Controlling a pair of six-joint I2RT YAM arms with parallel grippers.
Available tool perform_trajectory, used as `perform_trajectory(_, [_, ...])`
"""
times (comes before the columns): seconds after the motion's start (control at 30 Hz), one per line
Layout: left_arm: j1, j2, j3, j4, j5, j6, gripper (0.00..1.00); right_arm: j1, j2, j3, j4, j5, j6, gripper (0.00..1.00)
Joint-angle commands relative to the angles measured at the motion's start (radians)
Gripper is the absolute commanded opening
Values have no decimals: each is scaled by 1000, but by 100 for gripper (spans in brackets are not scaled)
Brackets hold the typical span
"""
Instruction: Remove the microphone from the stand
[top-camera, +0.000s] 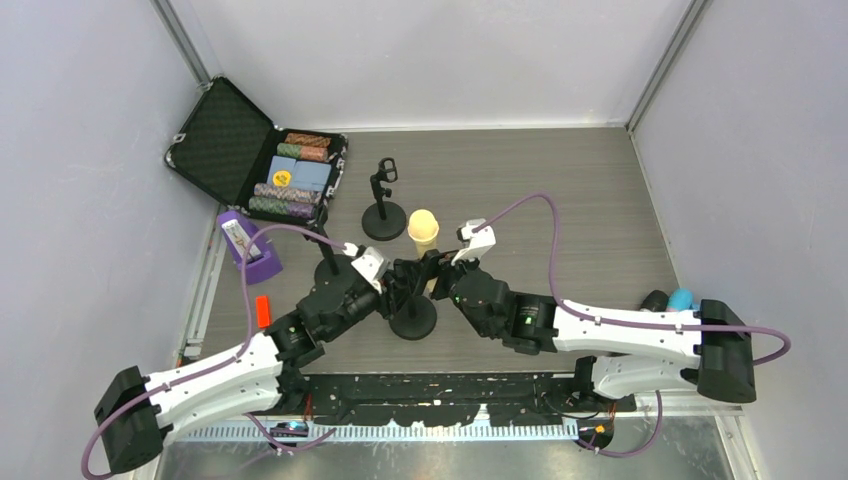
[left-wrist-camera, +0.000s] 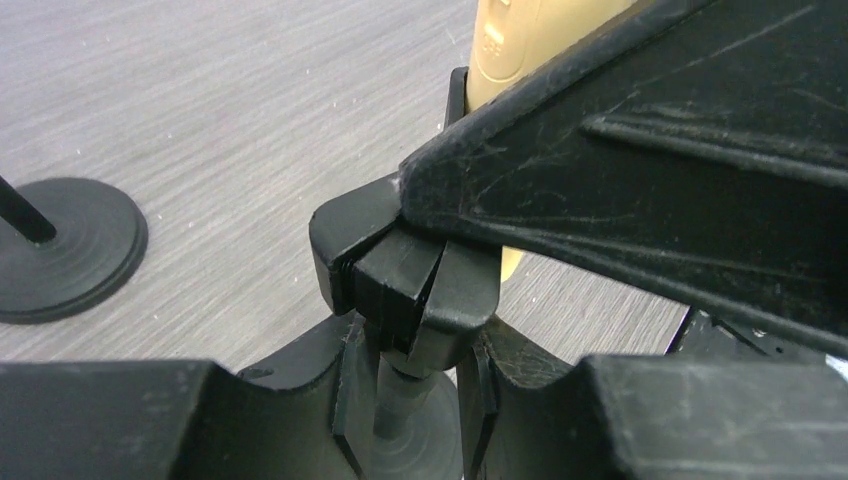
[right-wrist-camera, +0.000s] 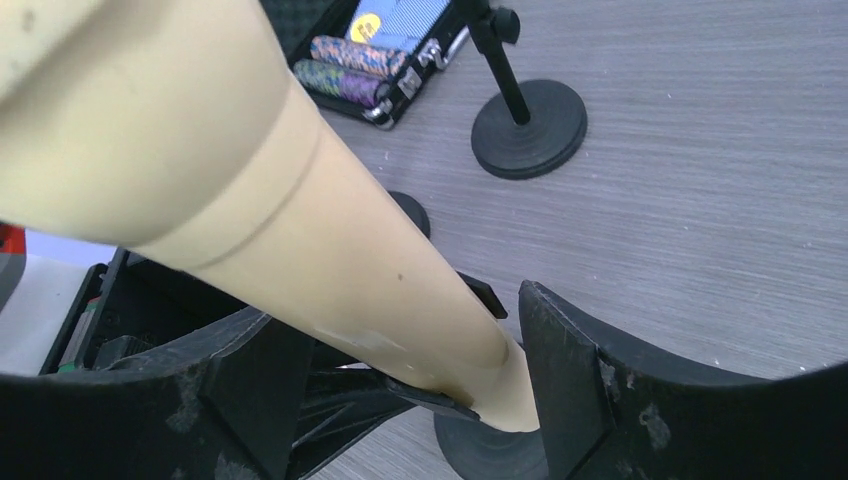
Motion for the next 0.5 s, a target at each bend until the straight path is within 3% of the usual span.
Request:
perform_trajectory(0.0, [-14, 65, -61, -132, 88, -94, 0, 8, 92, -65, -196, -54, -10, 77])
perform_trajectory(0.23, [-13, 58, -65, -134, 85, -106, 2, 8, 91, -72, -174, -58, 10, 77])
perform_trajectory(0.37, [-13, 34, -39, -177, 80, -115, 30, 8, 57, -57, -173, -64, 6, 79])
perform_trajectory(0.47, [-14, 11, -20, -204, 77, -116, 41, 3, 23, -34, -177, -76, 5, 82])
